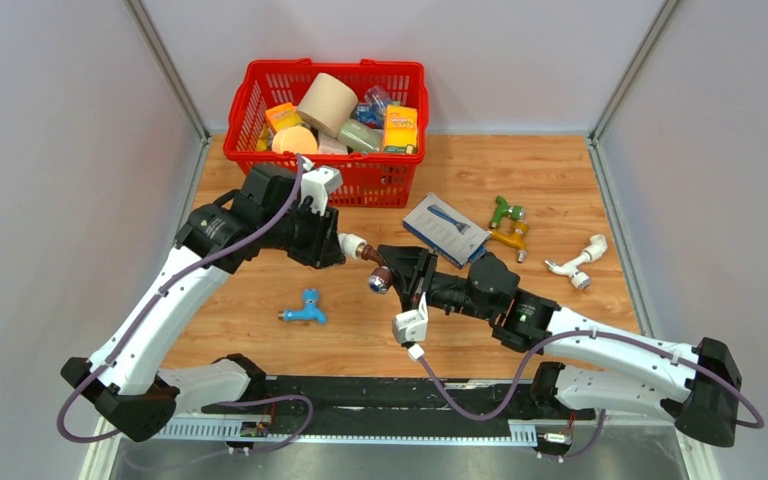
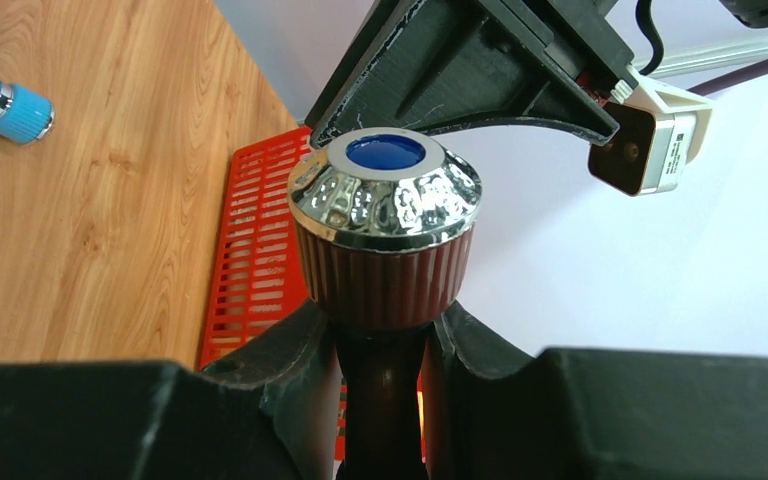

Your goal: Install the water faucets

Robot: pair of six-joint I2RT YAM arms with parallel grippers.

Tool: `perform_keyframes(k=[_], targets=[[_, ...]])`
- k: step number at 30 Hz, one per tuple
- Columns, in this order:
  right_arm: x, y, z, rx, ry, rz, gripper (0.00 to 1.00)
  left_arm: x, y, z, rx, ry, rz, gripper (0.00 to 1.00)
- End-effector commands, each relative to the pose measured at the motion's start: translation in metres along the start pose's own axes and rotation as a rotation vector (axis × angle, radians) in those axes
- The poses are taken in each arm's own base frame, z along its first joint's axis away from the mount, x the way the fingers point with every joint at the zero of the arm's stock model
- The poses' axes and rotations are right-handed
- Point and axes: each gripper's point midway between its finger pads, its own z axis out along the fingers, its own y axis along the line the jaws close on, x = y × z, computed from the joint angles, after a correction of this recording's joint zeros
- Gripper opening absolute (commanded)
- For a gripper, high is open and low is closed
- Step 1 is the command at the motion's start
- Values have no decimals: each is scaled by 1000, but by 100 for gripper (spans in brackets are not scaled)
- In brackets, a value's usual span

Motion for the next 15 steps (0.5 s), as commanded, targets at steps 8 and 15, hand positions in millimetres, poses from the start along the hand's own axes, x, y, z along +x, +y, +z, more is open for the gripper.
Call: perform_keyframes(k=[8,15], targets=[[2,-3,-1,40,22,-75,0,-19,-22,-13,66,-87,36,0],[6,-5,-1,70,44,-94,0,-23,-38,-9,105,-106,33,0]])
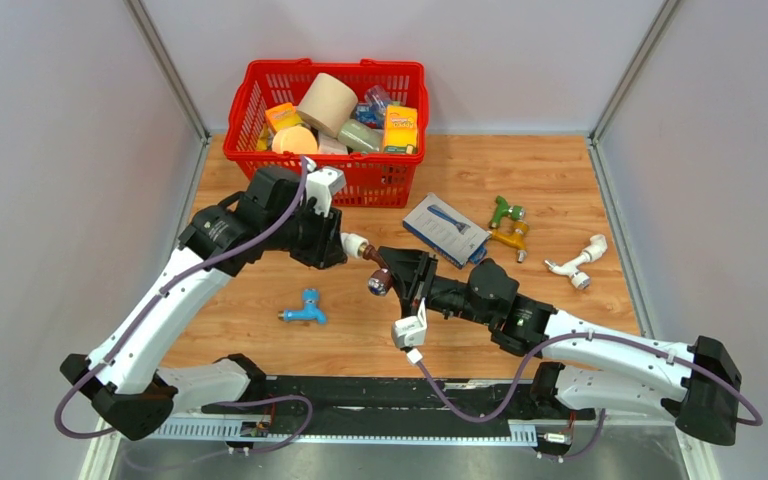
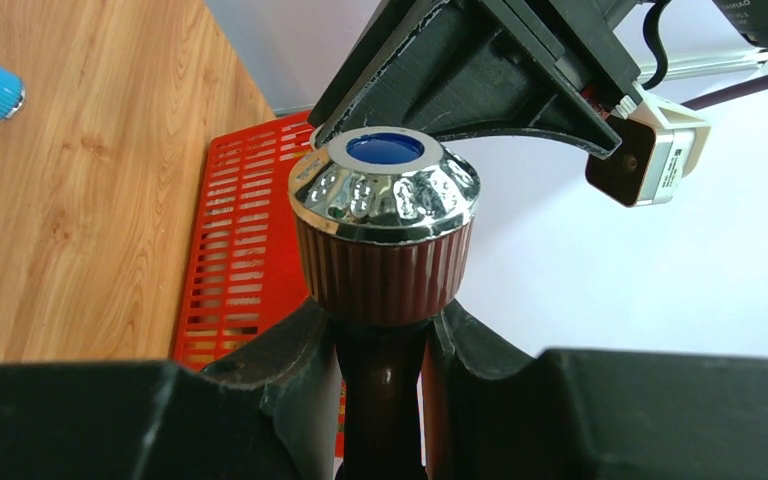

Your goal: Install the water faucets

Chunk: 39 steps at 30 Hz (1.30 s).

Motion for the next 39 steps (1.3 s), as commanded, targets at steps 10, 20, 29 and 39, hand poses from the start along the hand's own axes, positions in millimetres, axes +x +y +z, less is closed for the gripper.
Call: perform_keyframes(k=[10,20,29,39], targets=[[1,-23,-4,100,-16,176,0,-22,-39,-11,167,-152,41,0],[2,-30,-7,120,-51,290,0,-26,-49,-17,232,-199,75,0],[7,-35,-7,167,-64,383,0,-34,-57,-23,269,-256,58,0],[13,-45,-9,265,-94,572,0,-43,-62,-22,303,-357,13,0]])
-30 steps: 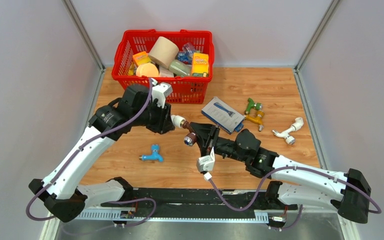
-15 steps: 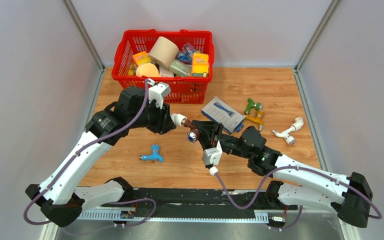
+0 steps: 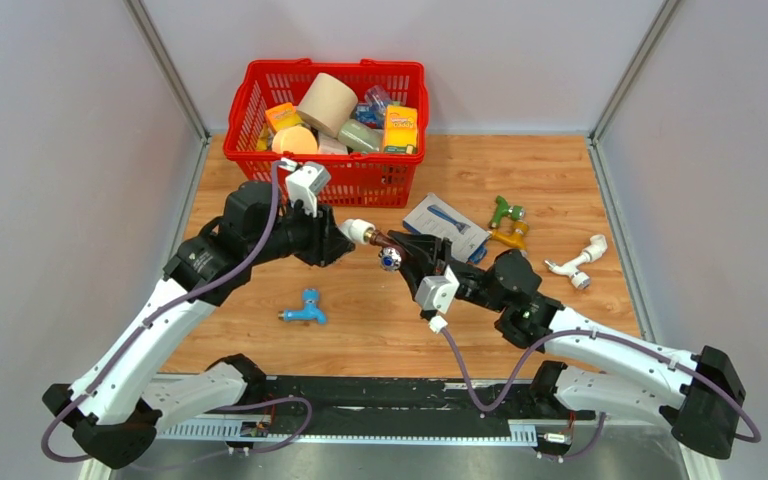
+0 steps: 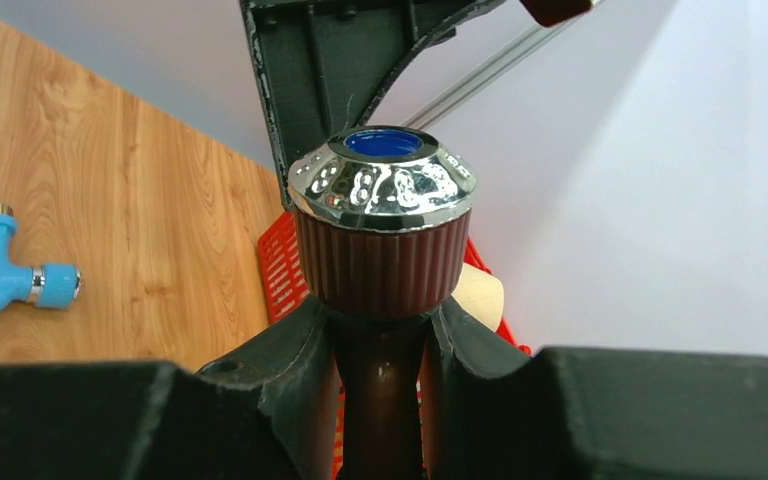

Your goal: Install the water faucets

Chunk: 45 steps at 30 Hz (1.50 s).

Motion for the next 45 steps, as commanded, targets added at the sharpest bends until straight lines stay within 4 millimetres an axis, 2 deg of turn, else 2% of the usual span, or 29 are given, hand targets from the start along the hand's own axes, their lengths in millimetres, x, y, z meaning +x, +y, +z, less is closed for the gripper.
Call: perform_keyframes(k=[1,15,21,22,23,24,25,26,27,28,29,30,35,37,39,40,41,42,43,44,45], targets=[[3,-15,2,98,-10,137,0,-21,-48,-7,217,-102,-10,0],[9,-12,7,152,-3,459,0,-27,-38,1,157,-249,18,0],[11,-15,11,155,25,638,0,-13,-16,11,71,-257,81,0],[12,-15,12,156,37,668,0,-17,-14,10,60,-283,98,0],[13,-16,13,160,48,697,0,-12,-11,13,55,-282,105,0],[14,-14,13,159,54,719,0,-18,-10,11,49,-317,120,0],[14,-15,13,166,53,745,0,-12,-6,16,39,-311,121,0],[14,-17,13,184,53,772,0,-19,-6,14,39,-350,132,0],[15,-18,12,202,57,804,0,-13,-1,18,24,-349,133,0],[18,-20,11,229,64,840,0,-20,-3,16,30,-391,143,0],[18,-22,9,258,57,868,0,-16,0,19,23,-396,140,0],[20,-22,8,275,54,887,0,-23,-2,16,32,-444,139,0],[22,-21,-3,368,-9,1052,0,-29,-10,15,88,-565,107,0],[22,-19,-6,383,-21,1085,0,-29,-13,14,103,-590,115,0],[29,-23,-9,440,-7,1128,0,-27,-8,15,76,-618,133,0],[33,-23,-9,456,7,1152,0,-21,-4,19,68,-610,144,0],[36,-22,-10,470,22,1182,0,-23,-3,17,63,-638,162,0],[37,-21,-10,478,29,1213,0,-14,2,23,55,-631,168,0],[38,-19,-10,480,31,1247,0,-18,1,20,59,-673,183,0],[39,-19,-11,490,26,1274,0,-9,7,25,51,-672,182,0],[41,-16,-11,497,25,1310,0,-14,5,21,60,-714,182,0]])
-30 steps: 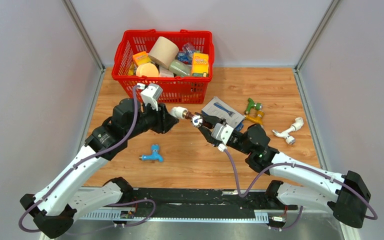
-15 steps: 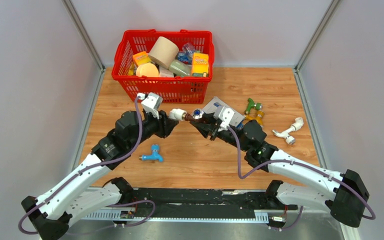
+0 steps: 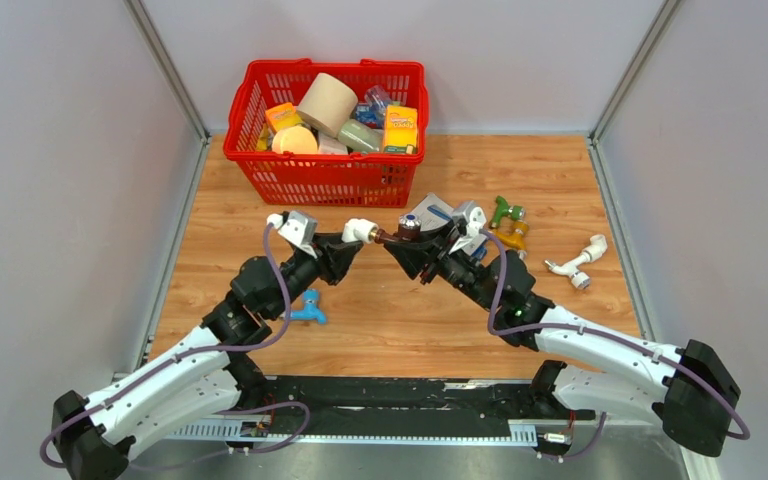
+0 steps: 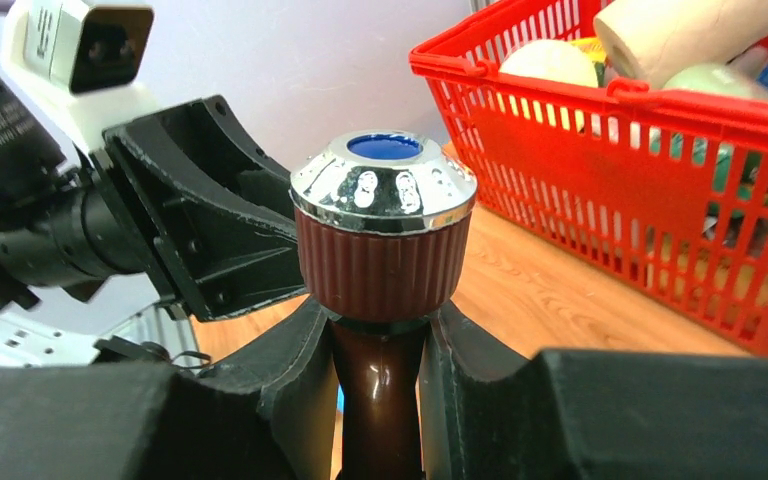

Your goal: Install the water faucets

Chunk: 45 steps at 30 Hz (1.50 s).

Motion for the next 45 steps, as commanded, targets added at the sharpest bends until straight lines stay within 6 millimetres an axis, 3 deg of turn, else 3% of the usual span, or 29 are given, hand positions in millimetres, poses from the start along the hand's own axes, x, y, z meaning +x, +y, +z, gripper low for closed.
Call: perform_keyframes(k=[1,16,20,27,36,39,43,44,45], targets=[[-18,-14,-1,110,-96,216,0,-27,-15,-4,89,-207,32,0],[2,-34,-6,247,-120,506,0,-10,-18,-3,34,-273,88,0],[-2,-28,-6,207,-128,500,0,-1,-16,-2,17,-260,66,0],[-7,-35,-17,156,-164,464,0,17,-9,-1,-22,-170,33,0],[-3,-21,-20,15,-113,223,0,26,-4,-1,-88,-40,-34,0],[1,-27,-24,34,-85,97,0,45,12,2,-191,125,-16,0],[15,-30,-36,10,-9,-119,0,88,26,-1,-253,415,-45,0],[18,-29,-39,-8,3,-170,0,87,24,0,-252,440,-51,0],[22,-28,-42,-24,22,-209,0,104,26,-6,-262,531,-54,0]])
